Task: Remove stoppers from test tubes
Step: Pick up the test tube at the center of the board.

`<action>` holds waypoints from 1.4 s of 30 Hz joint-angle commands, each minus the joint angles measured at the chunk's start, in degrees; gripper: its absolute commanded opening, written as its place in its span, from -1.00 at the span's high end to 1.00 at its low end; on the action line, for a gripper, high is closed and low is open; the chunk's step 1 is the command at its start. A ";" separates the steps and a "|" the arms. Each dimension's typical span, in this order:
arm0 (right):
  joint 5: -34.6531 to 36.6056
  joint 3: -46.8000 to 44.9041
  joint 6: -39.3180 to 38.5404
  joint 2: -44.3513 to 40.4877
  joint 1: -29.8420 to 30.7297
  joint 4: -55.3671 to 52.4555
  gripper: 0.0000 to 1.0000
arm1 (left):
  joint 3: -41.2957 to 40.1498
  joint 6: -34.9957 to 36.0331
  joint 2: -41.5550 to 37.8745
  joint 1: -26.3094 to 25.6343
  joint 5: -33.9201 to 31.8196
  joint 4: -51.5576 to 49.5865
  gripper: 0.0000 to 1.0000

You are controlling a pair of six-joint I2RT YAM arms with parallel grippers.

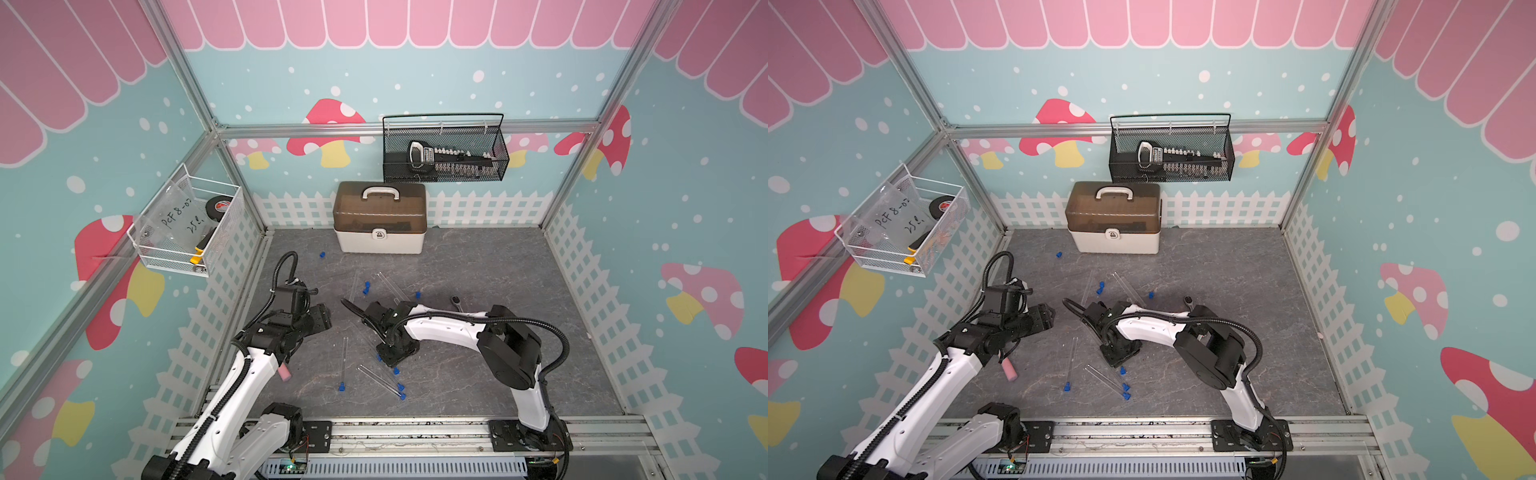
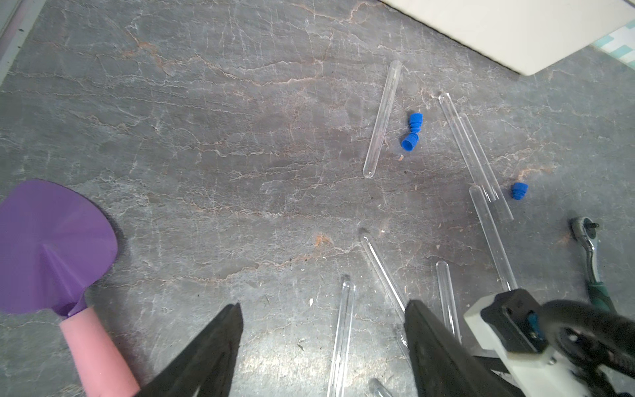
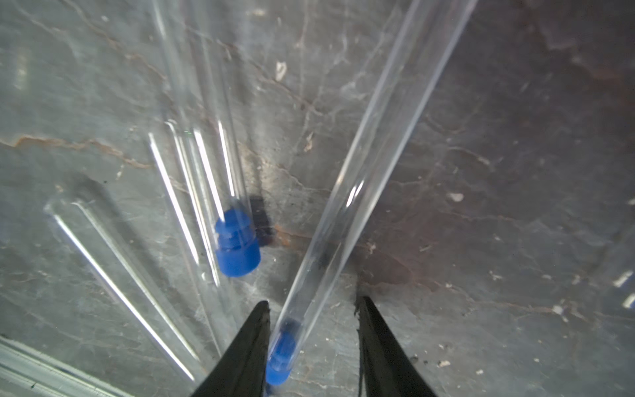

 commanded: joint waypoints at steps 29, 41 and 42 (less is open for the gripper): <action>-11.89 -5.63 -4.41 -19.12 -8.71 3.39 0.81 | 3.44 -2.47 -3.53 -3.68 20.70 3.89 -0.98; -17.81 10.12 -18.14 -23.34 -10.26 -20.75 0.81 | 17.86 -8.11 7.56 -8.87 44.95 1.66 -0.97; -17.77 10.47 -18.12 -23.70 -10.24 -21.14 0.81 | 18.15 -7.68 7.81 -8.90 44.61 0.74 -0.96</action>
